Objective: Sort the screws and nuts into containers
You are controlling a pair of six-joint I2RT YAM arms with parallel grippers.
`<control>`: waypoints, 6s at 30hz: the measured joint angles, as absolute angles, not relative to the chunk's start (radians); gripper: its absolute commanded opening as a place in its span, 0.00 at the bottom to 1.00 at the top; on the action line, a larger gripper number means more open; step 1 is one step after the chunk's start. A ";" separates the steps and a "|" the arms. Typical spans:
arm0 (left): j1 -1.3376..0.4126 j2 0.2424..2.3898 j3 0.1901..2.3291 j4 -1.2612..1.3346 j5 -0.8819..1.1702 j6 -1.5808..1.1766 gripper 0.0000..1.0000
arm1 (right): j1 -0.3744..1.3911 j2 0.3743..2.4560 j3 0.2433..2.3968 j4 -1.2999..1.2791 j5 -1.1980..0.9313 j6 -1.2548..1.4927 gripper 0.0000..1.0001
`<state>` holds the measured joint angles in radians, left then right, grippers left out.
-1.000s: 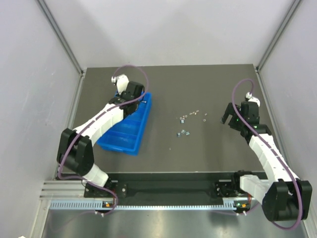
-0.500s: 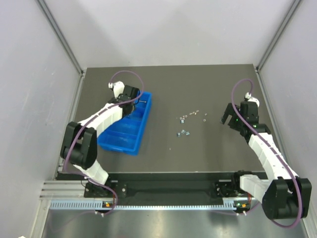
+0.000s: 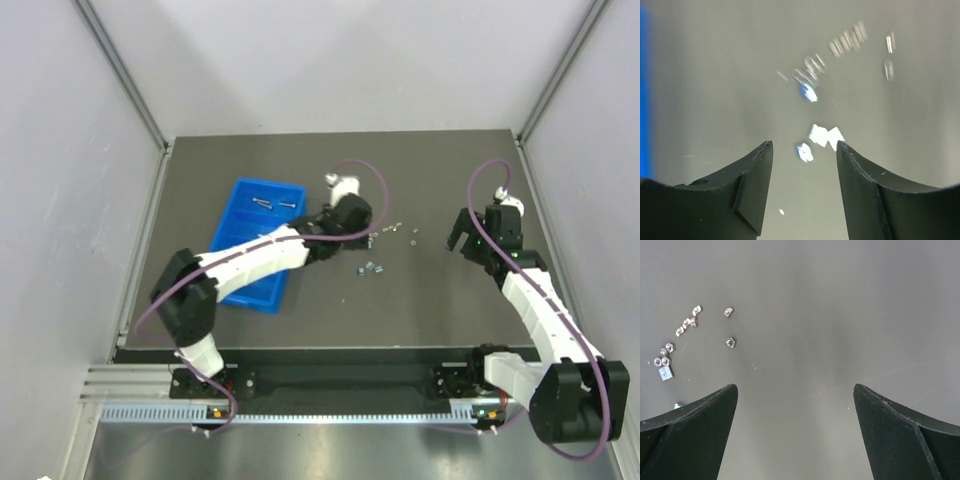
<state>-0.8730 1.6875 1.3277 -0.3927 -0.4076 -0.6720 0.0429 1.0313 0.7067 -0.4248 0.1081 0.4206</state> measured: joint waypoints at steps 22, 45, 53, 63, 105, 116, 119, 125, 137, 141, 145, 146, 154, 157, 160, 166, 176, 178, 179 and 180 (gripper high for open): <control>-0.876 1.881 1.290 -0.290 0.143 0.069 0.58 | 0.043 0.961 0.680 -0.462 0.131 0.420 1.00; -0.834 1.997 1.343 -0.323 0.212 0.242 0.35 | 0.043 0.977 0.681 -0.462 0.139 0.420 1.00; -0.834 2.008 1.362 -0.339 0.208 0.253 0.14 | 0.043 0.985 0.681 -0.461 0.142 0.420 1.00; -0.826 1.945 1.285 -0.276 0.013 0.024 0.16 | 0.043 0.984 0.681 -0.462 0.142 0.420 1.00; -0.390 1.575 1.119 -0.308 -0.426 -0.488 0.60 | 0.043 0.982 0.682 -0.462 0.138 0.422 0.99; -0.833 1.723 1.407 -0.272 -0.349 -0.464 0.59 | 0.043 0.996 0.683 -0.465 0.138 0.422 0.99; -0.870 1.857 1.467 -0.269 -0.347 -0.465 0.59 | 0.043 0.995 0.683 -0.466 0.138 0.421 1.00; -0.873 2.049 1.504 -0.309 -0.314 -0.441 0.59 | 0.043 0.979 0.683 -0.472 0.140 0.420 1.00; -0.852 2.086 1.506 -0.233 -0.135 -0.140 0.59 | 0.043 0.979 0.683 -0.472 0.142 0.420 1.00; -0.832 2.086 1.506 -0.238 -0.058 -0.063 0.59 | 0.043 0.979 0.683 -0.472 0.143 0.420 1.00; -0.810 2.086 1.506 -0.240 0.016 -0.004 0.59 | 0.043 0.979 0.683 -0.473 0.148 0.420 1.00; -0.805 2.086 1.506 -0.240 0.034 0.006 0.58 | 0.043 0.979 0.683 -0.473 0.149 0.420 1.00; -0.786 2.116 1.507 -0.249 0.142 0.071 0.56 | 0.043 0.979 0.683 -0.473 0.157 0.421 1.00; -0.782 2.135 1.519 -0.247 0.158 0.086 0.56 | 0.043 0.979 0.683 -0.474 0.160 0.421 1.00; -0.778 2.141 1.526 -0.247 0.169 0.094 0.56 | 0.043 0.979 0.683 -0.475 0.162 0.421 1.00; -0.768 2.165 1.560 -0.245 0.178 0.109 0.56 | 0.043 0.979 0.683 -0.480 0.165 0.421 1.00; -0.759 2.171 1.570 -0.262 0.191 0.177 0.45 | 0.043 0.979 0.683 -0.481 0.166 0.421 1.00; -0.758 2.171 1.570 -0.264 0.199 0.190 0.41 | 0.043 0.979 0.683 -0.481 0.167 0.422 1.00; -0.757 2.171 1.570 -0.265 0.201 0.194 0.40 | 0.043 0.979 0.683 -0.481 0.167 0.422 1.00; -0.757 2.171 1.570 -0.267 0.202 0.204 0.40 | 0.043 0.979 0.683 -0.481 0.167 0.422 1.00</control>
